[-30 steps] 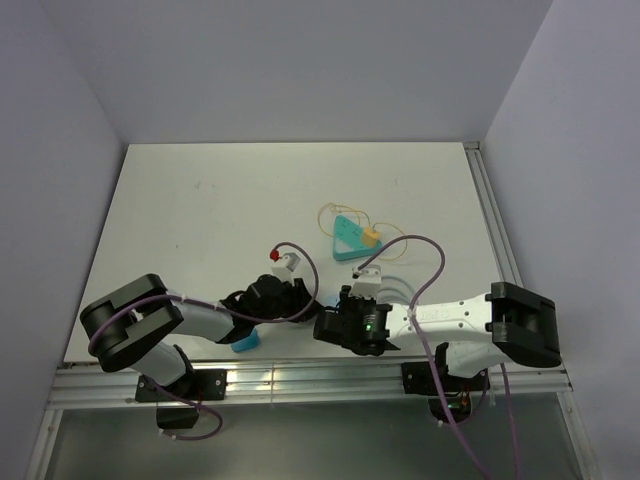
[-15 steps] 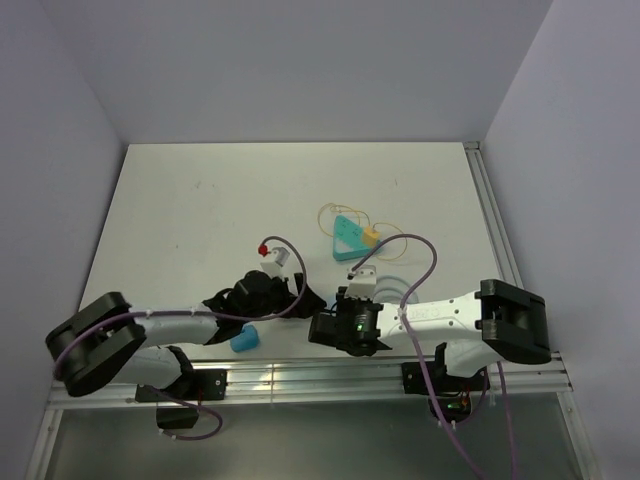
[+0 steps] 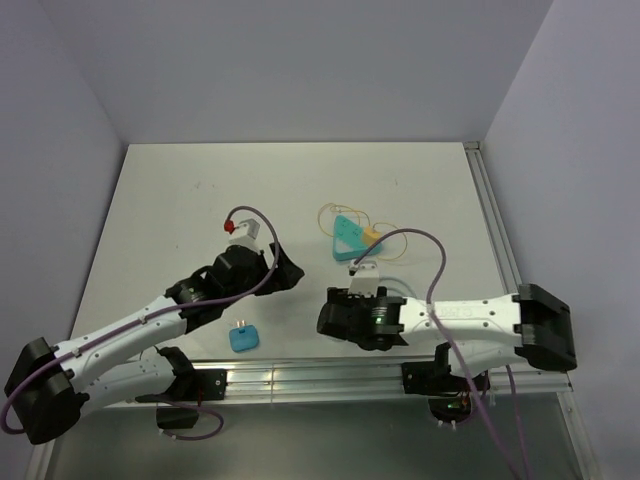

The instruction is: Insert the plug

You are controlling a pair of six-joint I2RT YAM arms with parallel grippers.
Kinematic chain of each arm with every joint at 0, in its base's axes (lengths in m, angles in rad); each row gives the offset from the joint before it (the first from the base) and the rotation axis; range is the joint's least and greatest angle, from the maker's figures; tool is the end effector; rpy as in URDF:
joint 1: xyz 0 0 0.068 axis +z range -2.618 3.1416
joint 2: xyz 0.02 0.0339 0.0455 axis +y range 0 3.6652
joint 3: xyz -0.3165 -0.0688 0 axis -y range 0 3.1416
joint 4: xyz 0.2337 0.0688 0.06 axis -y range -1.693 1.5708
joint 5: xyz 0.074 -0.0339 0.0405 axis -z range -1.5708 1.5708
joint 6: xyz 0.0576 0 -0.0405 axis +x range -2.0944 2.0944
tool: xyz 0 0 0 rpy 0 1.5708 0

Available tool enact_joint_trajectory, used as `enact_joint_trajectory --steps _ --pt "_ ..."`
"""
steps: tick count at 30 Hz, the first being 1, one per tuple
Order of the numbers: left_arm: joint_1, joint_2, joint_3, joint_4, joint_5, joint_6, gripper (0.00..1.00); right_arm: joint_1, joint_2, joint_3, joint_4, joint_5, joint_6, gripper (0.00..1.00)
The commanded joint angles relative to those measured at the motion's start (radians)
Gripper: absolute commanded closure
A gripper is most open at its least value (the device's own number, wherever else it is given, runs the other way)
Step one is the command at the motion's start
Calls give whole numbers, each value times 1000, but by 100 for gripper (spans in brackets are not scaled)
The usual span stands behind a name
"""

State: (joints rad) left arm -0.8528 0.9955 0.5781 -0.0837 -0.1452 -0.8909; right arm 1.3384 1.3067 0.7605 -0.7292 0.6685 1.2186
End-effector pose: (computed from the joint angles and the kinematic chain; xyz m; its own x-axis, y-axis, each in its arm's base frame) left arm 0.1383 -0.1456 0.2762 -0.7133 -0.3531 -0.6055 0.1703 0.7507 -0.6383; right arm 0.0815 0.1893 0.2349 -0.7538 0.0133 -0.6570 -0.0423 0.9967 0.0687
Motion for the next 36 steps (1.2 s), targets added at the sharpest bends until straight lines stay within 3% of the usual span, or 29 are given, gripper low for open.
enact_joint_trajectory --steps 1,7,11,29,36 --pt "29 -34 88 -391 -97 -92 0 -18 -151 45 -65 17 -42 12" --pt "37 -28 129 -802 -141 -276 1 -54 -398 51 -139 19 -132 12" --pt "37 -21 140 -895 -177 -312 0 -77 -524 20 -104 5 -197 12" --pt "26 110 16 -771 -125 -361 0 -97 -682 -124 8 -96 -238 14" --pt "-44 204 34 -742 -126 -368 0 -99 -667 -128 11 -96 -229 15"
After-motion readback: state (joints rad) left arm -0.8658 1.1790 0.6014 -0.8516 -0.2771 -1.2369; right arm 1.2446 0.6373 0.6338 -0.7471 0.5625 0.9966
